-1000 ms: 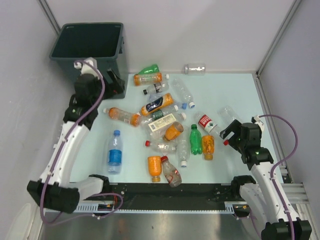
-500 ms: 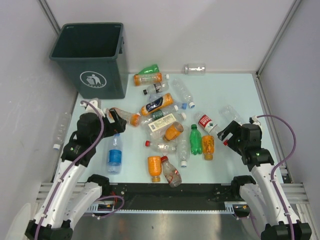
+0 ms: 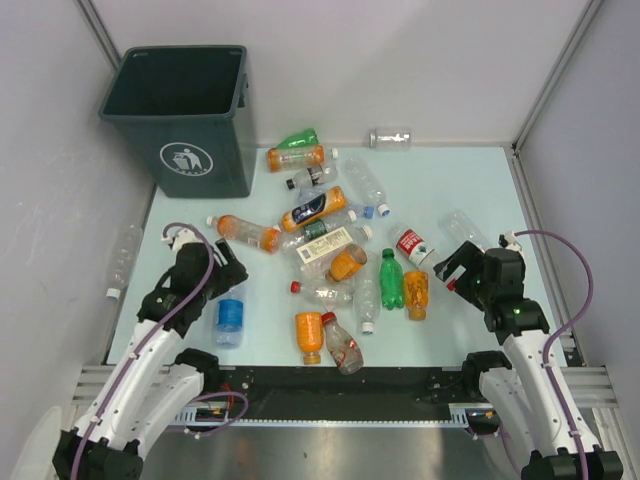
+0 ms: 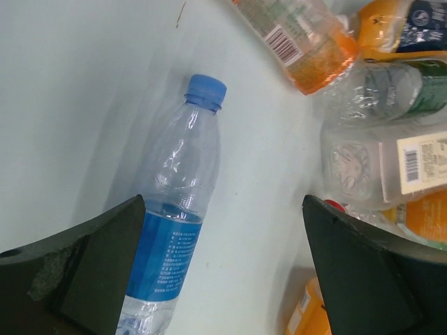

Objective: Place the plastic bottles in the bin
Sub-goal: Pick up the plastic bottle at the center of the board.

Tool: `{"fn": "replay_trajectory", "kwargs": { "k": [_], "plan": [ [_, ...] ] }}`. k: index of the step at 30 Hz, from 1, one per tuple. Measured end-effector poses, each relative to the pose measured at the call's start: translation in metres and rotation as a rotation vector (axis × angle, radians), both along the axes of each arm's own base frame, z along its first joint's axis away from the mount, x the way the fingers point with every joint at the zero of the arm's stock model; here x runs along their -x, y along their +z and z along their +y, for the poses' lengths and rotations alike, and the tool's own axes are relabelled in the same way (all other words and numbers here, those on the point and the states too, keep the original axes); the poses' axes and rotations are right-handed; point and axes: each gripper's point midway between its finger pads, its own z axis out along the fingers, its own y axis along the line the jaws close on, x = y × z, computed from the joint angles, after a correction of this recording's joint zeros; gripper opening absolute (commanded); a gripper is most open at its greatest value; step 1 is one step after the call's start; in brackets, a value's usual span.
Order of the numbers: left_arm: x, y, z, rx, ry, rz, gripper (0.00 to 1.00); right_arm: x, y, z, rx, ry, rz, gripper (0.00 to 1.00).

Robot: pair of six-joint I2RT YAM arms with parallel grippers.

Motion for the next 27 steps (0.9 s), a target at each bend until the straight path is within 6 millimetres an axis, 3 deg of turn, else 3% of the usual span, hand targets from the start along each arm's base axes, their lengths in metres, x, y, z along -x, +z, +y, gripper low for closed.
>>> {"fn": "replay_trajectory", "kwargs": {
  "k": [7, 12, 18, 22, 27],
  "plan": [
    [0.012, -0.068, 0.0, 0.03, 0.075, 0.147, 1.0, -0.002, 0.002, 0.001, -0.007, -0.003, -0.009, 1.0],
    [0.017, -0.093, -0.002, 0.045, 0.089, 0.2, 1.0, -0.002, 0.0, 0.001, -0.01, 0.0, -0.011, 1.0],
    [0.021, -0.104, -0.002, 0.053, 0.099, 0.207, 0.96, -0.007, 0.0, 0.004, -0.021, 0.009, -0.013, 1.0],
    [0.021, -0.106, -0.003, 0.057, 0.099, 0.206, 0.79, -0.011, -0.001, 0.006, -0.028, 0.012, -0.01, 1.0],
    [0.02, -0.105, -0.005, 0.069, 0.092, 0.191, 0.68, -0.011, -0.003, 0.006, -0.029, 0.011, -0.008, 1.0]
  ]
}}
